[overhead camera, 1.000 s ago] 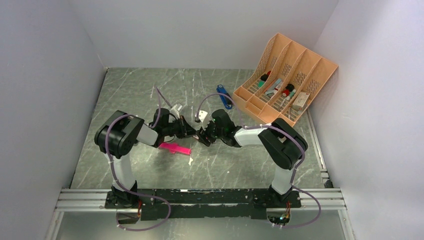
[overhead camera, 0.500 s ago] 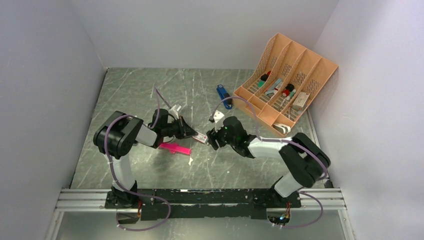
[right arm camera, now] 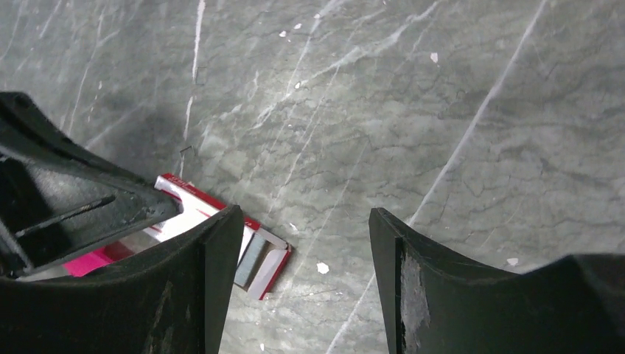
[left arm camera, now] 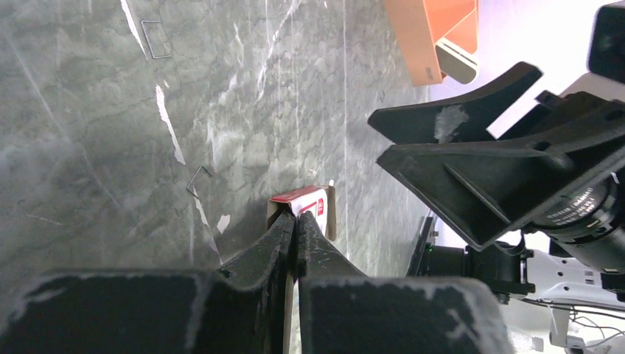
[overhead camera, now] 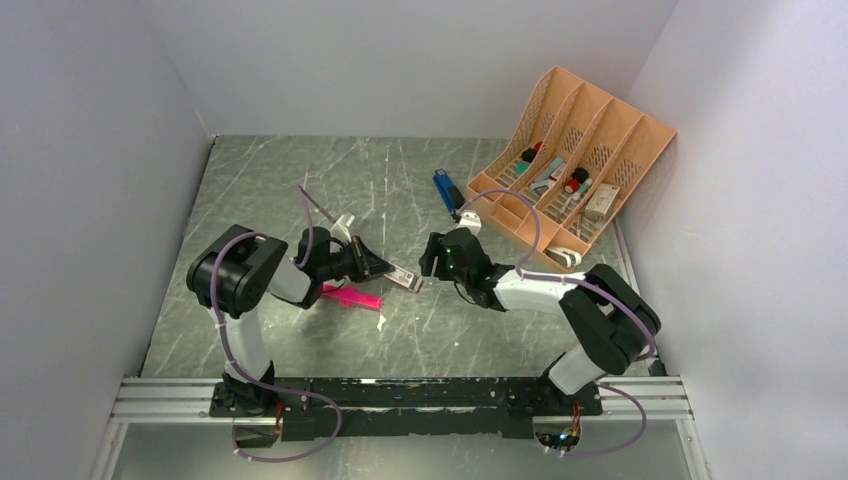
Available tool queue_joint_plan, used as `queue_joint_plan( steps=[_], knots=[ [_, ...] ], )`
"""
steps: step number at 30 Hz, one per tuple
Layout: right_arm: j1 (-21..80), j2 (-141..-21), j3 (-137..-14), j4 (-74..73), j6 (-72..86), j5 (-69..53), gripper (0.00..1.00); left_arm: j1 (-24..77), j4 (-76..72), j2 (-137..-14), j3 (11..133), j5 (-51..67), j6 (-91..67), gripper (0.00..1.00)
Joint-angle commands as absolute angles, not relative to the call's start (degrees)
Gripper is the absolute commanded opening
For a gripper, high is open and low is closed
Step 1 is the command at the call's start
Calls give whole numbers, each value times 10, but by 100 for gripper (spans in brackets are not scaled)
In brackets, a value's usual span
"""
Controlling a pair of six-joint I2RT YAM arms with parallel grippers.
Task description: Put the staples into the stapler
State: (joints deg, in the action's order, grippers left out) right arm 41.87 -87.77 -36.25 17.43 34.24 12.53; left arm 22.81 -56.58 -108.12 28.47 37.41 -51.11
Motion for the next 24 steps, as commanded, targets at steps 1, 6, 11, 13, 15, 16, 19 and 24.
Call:
queue_joint_plan(
  steps=[1, 6, 11, 13, 15, 16, 19, 24],
  knots=[
    [430, -901, -393, 125, 432, 170, 67, 226, -656, -1085, 269, 357, -543, 7],
    [438, -914, -404, 113, 440, 164, 66, 226, -681, -1094, 258, 348, -558, 7],
    [448, -919, -400, 111, 446, 156, 63, 226, -689, -1097, 254, 342, -561, 7],
    [450, -921, -396, 112, 448, 153, 62, 225, -686, -1097, 252, 339, -561, 7],
    [451, -922, -393, 115, 448, 148, 60, 226, -690, -1098, 251, 339, -562, 7],
    [452, -923, -392, 117, 448, 143, 60, 226, -692, -1099, 251, 339, -562, 7],
    [453, -931, -393, 124, 449, 131, 58, 225, -695, -1103, 250, 340, -566, 7],
    [455, -952, -397, 137, 444, 109, 57, 226, -696, -1105, 251, 342, -565, 7]
  ],
)
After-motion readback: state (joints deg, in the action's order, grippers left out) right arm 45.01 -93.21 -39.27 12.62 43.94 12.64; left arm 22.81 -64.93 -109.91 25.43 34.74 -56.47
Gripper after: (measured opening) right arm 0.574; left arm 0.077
